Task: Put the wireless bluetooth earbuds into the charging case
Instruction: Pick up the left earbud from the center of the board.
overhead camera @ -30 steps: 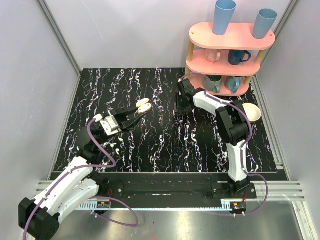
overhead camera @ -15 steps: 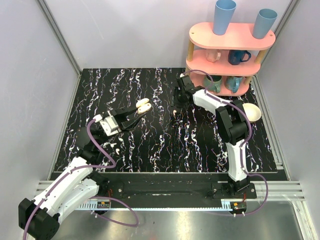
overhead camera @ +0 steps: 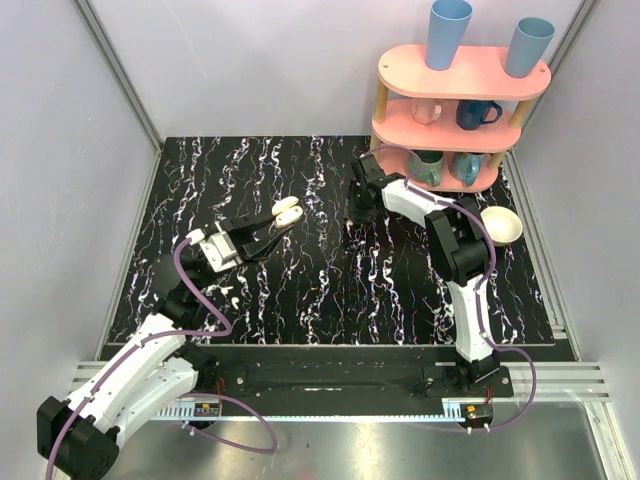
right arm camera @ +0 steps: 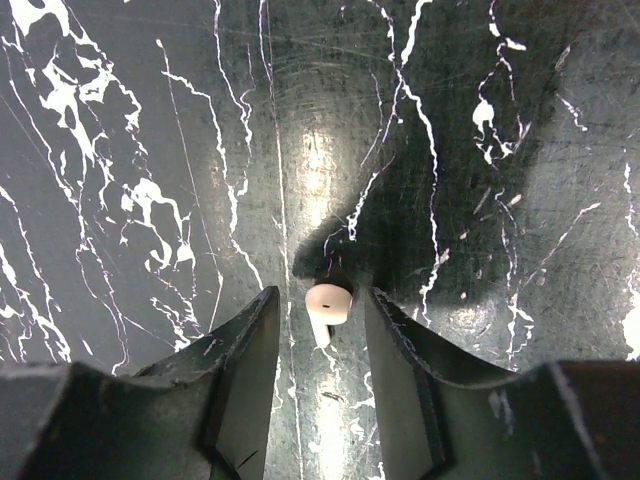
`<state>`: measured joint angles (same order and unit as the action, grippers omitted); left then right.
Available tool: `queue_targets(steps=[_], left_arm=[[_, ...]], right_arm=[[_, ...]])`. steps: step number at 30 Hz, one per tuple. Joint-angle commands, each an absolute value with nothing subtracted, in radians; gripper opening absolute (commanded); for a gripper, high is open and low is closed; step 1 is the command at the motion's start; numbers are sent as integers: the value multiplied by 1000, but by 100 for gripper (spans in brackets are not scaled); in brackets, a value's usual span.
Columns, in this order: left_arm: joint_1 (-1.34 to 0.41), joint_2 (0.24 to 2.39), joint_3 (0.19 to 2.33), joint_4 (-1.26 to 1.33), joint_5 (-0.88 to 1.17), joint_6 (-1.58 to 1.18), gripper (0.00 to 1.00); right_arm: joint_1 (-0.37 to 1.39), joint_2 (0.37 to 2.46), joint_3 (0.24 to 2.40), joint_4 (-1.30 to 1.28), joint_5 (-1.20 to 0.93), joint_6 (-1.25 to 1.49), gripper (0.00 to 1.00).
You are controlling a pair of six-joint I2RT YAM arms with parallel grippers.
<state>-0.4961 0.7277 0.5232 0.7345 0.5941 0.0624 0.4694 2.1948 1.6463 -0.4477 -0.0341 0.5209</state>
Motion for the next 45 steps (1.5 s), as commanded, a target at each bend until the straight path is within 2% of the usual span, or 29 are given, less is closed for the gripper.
queue_targets(steps=[1,30,37,39,45], left_arm=[[-499,718,543,770,583,77,0],[-499,729,546,773,592,71,0],[-497,724,546,769,591,74,0],[-497,727,546,770,589,74,0],[-497,729,546,770,594,72,0]], right_arm=[[482,2207,1698,-466,-5,511,47],[512,2263,1740,-540,83,466,38],[512,2270,1753,-552,92,457,32],[512,2269,1755,-554,92,453,27],[512,2250,1756,-551,94,449,25]])
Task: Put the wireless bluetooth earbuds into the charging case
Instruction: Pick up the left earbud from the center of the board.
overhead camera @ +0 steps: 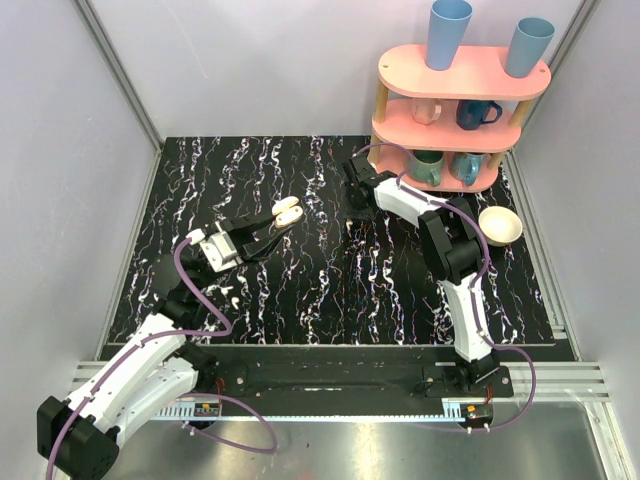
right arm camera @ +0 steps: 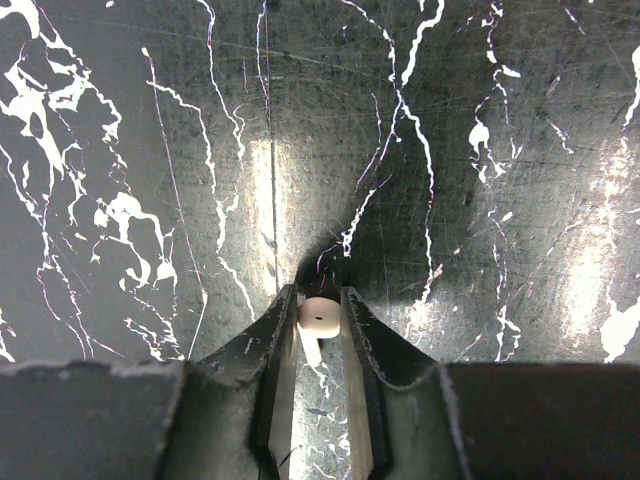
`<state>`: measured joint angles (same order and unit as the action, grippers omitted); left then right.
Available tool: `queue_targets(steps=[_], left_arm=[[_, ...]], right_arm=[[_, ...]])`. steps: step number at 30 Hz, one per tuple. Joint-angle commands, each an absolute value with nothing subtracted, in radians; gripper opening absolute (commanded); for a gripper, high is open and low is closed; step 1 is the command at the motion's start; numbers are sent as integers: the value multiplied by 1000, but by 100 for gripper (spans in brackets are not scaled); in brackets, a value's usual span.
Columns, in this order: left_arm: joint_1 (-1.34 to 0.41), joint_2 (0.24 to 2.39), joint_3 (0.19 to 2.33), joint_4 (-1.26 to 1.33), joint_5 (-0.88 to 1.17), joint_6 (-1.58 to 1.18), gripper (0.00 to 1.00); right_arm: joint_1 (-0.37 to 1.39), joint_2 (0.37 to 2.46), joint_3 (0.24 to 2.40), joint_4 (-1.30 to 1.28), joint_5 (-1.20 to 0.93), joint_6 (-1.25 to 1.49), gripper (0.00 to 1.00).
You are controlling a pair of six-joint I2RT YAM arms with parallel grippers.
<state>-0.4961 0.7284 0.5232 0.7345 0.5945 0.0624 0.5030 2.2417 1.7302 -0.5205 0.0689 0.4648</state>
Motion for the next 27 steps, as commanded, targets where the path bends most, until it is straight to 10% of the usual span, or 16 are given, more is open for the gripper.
queue_targets(steps=[1,27], left_arm=[[-497,726,546,770,592,72,0],[-497,768,543,827,551,40,0]], right_arm=[[512,2244,1753,-549,95,448,24],[623,1481,1246,-59,394,503,18]])
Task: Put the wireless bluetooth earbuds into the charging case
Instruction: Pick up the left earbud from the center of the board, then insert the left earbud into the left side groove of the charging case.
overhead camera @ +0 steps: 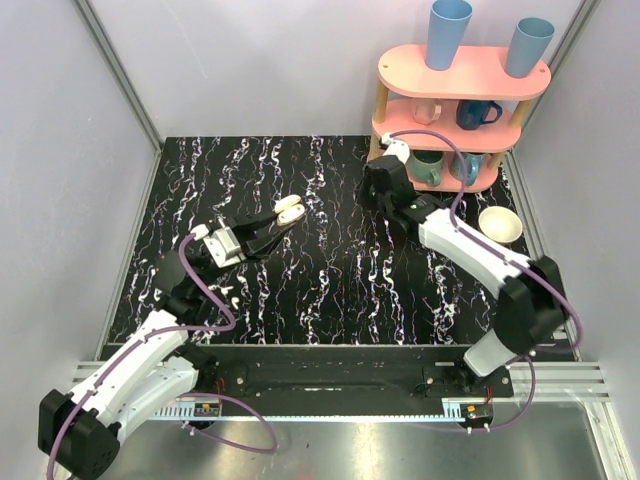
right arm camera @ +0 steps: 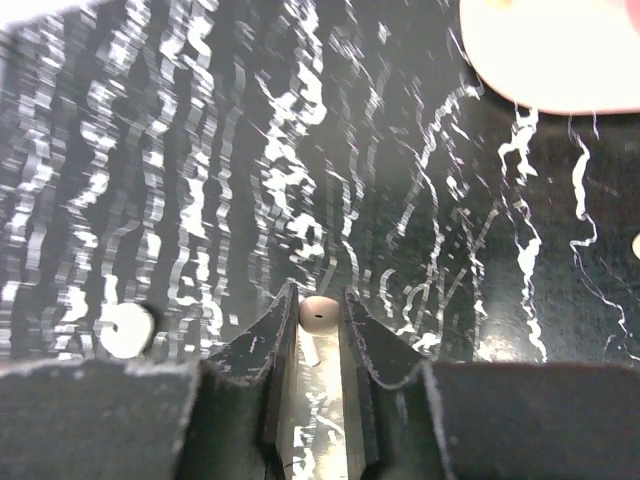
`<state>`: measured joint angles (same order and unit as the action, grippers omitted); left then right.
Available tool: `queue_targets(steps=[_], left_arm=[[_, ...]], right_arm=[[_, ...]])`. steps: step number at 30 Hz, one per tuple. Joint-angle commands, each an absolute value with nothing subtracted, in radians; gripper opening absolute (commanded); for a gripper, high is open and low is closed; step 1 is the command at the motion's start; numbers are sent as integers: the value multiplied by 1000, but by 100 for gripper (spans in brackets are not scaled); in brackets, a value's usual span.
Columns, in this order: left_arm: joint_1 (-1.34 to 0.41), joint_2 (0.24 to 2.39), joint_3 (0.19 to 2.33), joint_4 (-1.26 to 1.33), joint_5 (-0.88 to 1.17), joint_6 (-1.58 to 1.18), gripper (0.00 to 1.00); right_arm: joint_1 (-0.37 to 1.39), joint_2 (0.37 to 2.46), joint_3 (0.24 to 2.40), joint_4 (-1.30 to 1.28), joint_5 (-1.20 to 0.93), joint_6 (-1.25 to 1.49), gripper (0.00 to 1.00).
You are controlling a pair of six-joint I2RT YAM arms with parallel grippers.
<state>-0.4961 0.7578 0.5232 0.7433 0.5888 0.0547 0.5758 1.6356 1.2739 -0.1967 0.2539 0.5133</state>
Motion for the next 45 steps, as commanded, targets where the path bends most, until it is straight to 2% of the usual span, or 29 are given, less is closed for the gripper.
queue_targets(steps=[1,9,20,32,45], left_arm=[[-497,775,545,830,548,37,0],[-499,792,535,874,463,31,0],[-514,896,558,973,433,3,0],[-540,948,574,1037,380,-51,0],[-583,969,577,1069,293,-55,0]], right_arm=[[629,1438,1243,-52,412,499,18],[679,1293,1241,-9,472,489,17],[797,1177,1172,282,499,399,17],[922,1181,1082,578,465,252,17],[1034,1259,1077,736,456,123,16]])
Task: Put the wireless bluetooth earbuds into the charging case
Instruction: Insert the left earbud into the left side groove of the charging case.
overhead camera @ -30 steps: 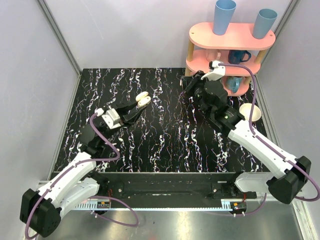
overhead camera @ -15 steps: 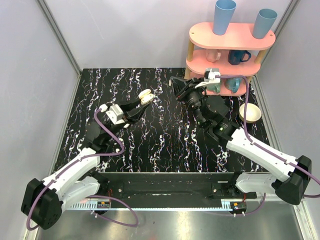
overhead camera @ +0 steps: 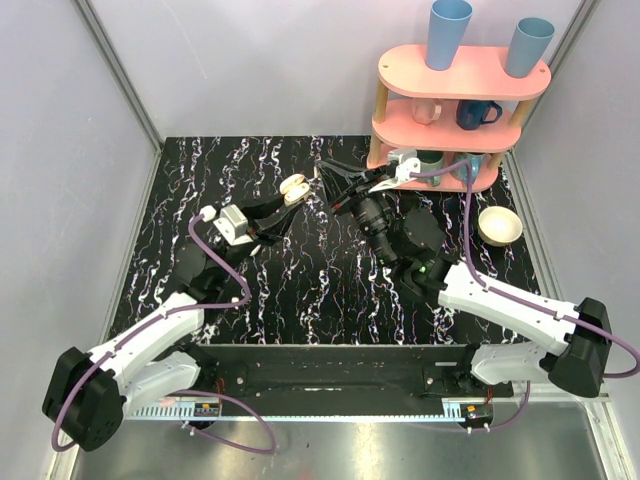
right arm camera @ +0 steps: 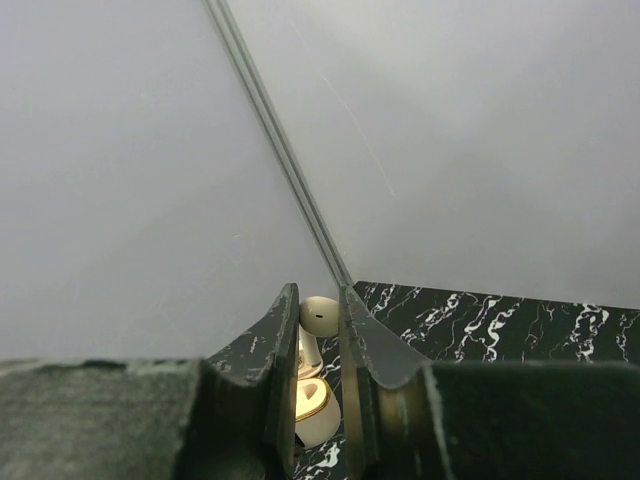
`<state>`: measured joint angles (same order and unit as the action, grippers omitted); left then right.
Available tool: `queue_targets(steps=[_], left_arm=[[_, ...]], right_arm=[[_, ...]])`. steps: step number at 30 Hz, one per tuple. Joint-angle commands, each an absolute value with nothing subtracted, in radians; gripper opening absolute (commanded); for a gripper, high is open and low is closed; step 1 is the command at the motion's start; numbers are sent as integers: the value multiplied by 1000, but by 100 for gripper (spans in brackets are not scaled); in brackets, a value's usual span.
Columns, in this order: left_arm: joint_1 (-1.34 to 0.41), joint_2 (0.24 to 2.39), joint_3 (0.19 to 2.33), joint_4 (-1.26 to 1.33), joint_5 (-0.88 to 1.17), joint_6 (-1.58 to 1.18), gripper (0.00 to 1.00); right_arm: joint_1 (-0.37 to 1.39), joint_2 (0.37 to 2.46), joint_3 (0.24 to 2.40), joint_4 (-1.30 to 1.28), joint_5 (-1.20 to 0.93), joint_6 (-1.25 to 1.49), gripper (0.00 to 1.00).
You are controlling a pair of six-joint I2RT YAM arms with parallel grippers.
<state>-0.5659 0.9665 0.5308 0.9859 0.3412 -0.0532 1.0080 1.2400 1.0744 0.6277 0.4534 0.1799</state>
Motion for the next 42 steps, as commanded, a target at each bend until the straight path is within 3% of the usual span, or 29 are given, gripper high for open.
queue_targets(steps=[1,15,42], left_arm=[[-587,974,581,1072,290,-57,0],[-638,985,566,1120,178,-52,0],[-676,1014,565,1224,166,-46,0]], right_arm=[[1035,1267,1072,745,443,117,16],[1101,1289,1060,821,436,84,16],[1111,1328,1066,807,394,110,15]])
